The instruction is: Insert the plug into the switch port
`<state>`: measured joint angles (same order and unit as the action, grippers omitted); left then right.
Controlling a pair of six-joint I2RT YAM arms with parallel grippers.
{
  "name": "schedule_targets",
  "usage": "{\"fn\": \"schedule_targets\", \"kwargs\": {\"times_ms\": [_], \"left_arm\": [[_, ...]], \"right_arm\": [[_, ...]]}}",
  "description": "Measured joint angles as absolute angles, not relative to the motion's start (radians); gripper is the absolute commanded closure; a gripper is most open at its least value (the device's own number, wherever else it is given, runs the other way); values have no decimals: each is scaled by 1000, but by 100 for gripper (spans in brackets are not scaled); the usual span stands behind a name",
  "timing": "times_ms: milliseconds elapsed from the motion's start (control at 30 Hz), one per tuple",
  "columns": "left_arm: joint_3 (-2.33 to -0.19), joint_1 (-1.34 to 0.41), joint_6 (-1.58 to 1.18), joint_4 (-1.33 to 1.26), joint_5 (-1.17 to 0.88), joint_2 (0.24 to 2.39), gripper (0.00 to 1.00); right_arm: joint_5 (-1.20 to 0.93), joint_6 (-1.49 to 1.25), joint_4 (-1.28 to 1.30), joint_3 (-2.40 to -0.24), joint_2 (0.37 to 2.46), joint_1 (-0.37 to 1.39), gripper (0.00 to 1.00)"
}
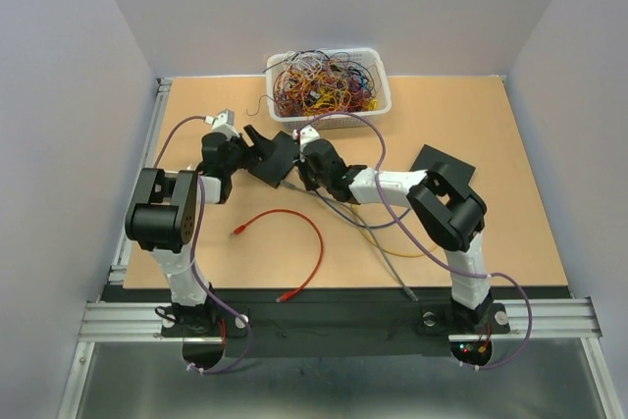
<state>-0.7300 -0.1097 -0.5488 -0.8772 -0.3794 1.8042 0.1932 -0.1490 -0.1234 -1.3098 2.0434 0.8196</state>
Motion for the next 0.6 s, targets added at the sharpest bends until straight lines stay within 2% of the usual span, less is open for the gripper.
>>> {"fn": "schedule_targets", "kwargs": {"times_ms": [600], "left_arm": [[-816, -171, -543, -863, -364, 1876, 16]], "right_arm": [[145, -134, -233, -1314, 2115, 820, 100]]}}
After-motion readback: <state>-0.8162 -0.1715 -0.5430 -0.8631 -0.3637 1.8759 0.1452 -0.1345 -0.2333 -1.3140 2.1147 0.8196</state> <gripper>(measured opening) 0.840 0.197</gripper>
